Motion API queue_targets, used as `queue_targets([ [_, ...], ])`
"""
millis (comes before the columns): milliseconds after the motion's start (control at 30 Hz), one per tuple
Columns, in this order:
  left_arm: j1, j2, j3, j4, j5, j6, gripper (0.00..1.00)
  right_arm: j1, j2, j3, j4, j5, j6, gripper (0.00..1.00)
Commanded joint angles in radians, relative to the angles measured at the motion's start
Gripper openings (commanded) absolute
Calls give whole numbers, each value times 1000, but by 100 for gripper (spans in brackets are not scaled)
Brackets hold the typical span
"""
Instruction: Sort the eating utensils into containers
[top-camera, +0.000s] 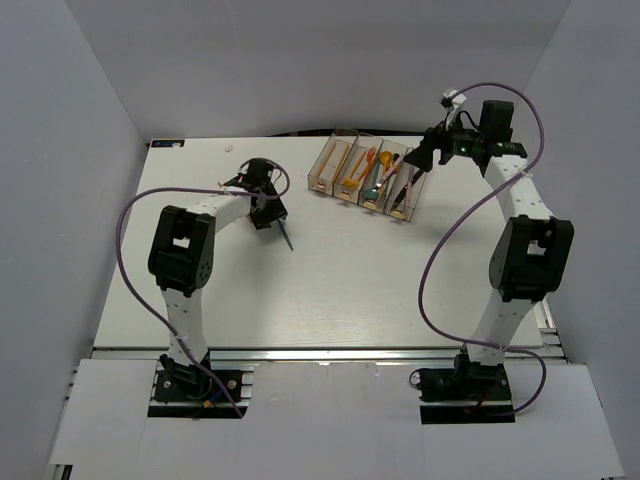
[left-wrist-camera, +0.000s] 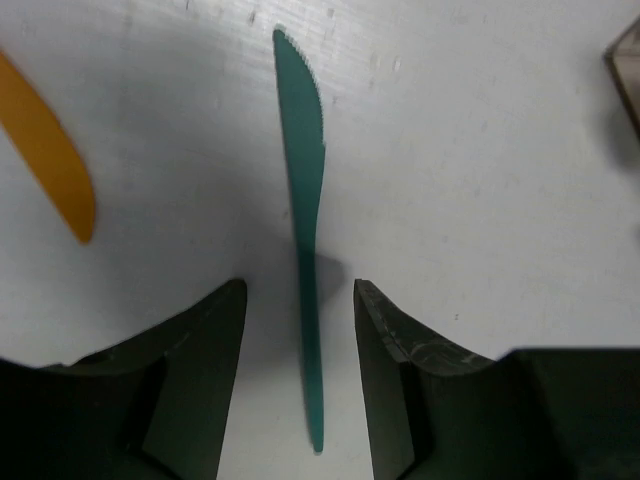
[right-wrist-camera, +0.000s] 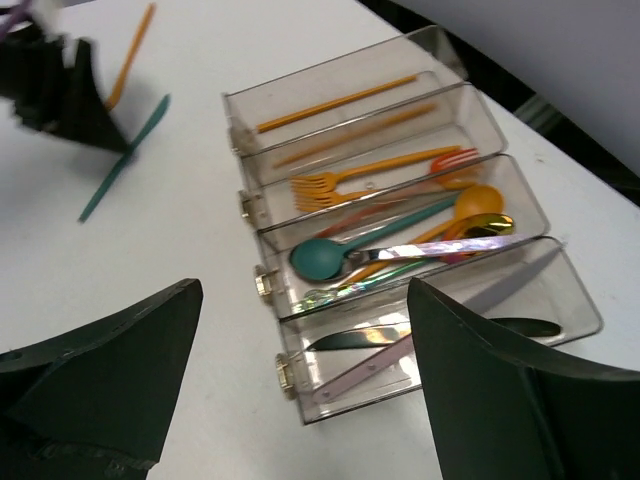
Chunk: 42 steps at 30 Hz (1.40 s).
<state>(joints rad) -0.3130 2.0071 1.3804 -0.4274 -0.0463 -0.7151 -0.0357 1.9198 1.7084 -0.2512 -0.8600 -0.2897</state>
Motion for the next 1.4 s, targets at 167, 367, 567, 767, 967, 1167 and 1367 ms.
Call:
queue_targets([
  [167, -58, 228, 328, -377, -283, 11, 46, 5, -159, -204, 1, -116, -105, 89],
  [367, -80, 234, 270, -409, -325, 0, 22, 7, -180, -234, 17, -119, -75, 89],
  [567, -81, 188, 210, -380, -244, -6, 0, 43, -179, -219, -63, -158, -182, 89],
  [767, -81, 39, 123, -249, -34, 16, 0, 256, -170, -174, -494, -160, -638, 89],
  [967, -80, -181, -78, 31, 238, 5, 0, 428, -50, -113, -658, -165, -539, 89],
  [1167, -80, -326, -361, 402, 463, -170, 0, 496, 36, -105, -395, -211, -31, 86],
  [1367, -84, -357, -432, 544, 505, -251, 0, 536, 62, -191, -195, -174, 329, 80],
])
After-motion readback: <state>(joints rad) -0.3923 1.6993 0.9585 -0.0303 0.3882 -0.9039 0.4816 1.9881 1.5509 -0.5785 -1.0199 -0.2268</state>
